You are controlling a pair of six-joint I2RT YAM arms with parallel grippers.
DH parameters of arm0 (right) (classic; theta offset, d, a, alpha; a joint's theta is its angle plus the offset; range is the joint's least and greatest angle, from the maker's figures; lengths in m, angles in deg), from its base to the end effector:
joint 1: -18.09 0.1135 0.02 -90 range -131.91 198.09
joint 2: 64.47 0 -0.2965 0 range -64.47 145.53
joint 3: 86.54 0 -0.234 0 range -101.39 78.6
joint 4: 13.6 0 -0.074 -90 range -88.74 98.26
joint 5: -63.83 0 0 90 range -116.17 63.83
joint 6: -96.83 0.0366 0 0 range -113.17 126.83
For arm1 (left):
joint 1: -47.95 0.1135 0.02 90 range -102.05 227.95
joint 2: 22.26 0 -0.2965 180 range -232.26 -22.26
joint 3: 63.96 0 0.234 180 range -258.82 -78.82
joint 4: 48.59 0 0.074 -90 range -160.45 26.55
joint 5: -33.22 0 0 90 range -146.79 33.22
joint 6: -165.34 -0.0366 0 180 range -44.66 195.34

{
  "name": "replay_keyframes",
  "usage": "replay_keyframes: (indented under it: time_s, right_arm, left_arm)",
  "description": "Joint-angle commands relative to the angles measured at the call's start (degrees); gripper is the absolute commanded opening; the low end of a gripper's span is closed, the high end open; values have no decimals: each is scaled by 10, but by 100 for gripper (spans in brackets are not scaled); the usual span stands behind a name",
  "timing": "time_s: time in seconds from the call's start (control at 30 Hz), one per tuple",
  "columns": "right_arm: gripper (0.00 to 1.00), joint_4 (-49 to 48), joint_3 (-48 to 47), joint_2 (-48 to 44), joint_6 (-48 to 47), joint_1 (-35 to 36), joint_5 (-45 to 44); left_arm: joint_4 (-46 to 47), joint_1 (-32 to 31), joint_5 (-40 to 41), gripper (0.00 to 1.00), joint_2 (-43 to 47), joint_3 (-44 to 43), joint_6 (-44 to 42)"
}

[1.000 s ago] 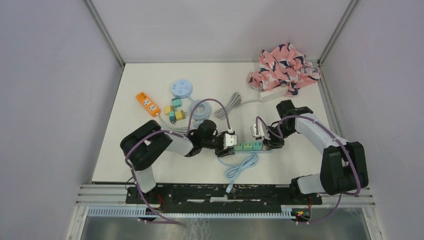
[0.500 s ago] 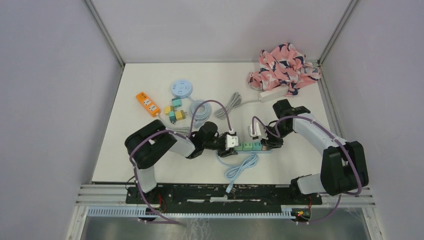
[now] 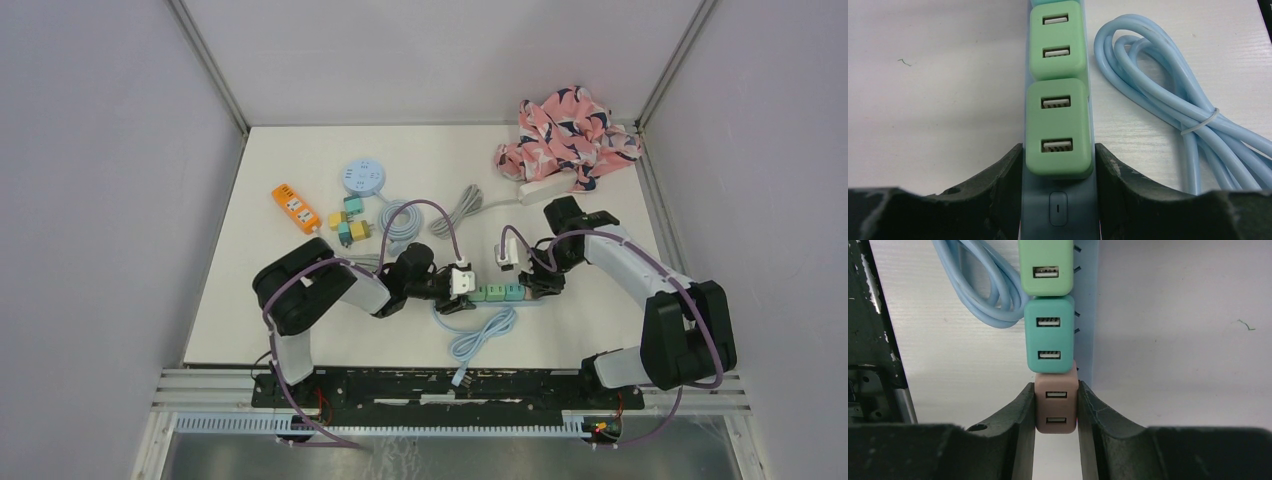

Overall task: Pull the plug off the socket
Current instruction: Remove the plug from the socket.

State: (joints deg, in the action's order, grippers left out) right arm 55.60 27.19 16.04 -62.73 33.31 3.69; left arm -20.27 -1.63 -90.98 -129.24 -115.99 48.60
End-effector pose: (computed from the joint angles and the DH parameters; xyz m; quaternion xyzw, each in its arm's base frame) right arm 0.1979 0.0727 0.2433 -0.6612 0.7025 0.2036 0.1666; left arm 0.2010 -0.2678 0.1588 0.6240 0.5441 -0.3447 0.4425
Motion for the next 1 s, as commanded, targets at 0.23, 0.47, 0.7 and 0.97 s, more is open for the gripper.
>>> replay_keyframes:
  time_s: [0.23, 0.47, 0.7, 0.97]
  right_arm:
    - [0, 50, -22, -21, -103, -26, 85]
    - [0, -39, -45, -2, 53, 29, 91]
    - [0, -4, -45, -15, 6, -28, 53]
    - [0, 86, -50, 6, -87, -19, 137]
  left_arm:
    - [17, -6, 36, 3, -40, -1, 2]
    - [15, -5, 35, 3, -43, -2, 1]
    - [19, -6, 35, 3, -45, -1, 0]
    - [17, -5, 33, 3, -48, -5, 2]
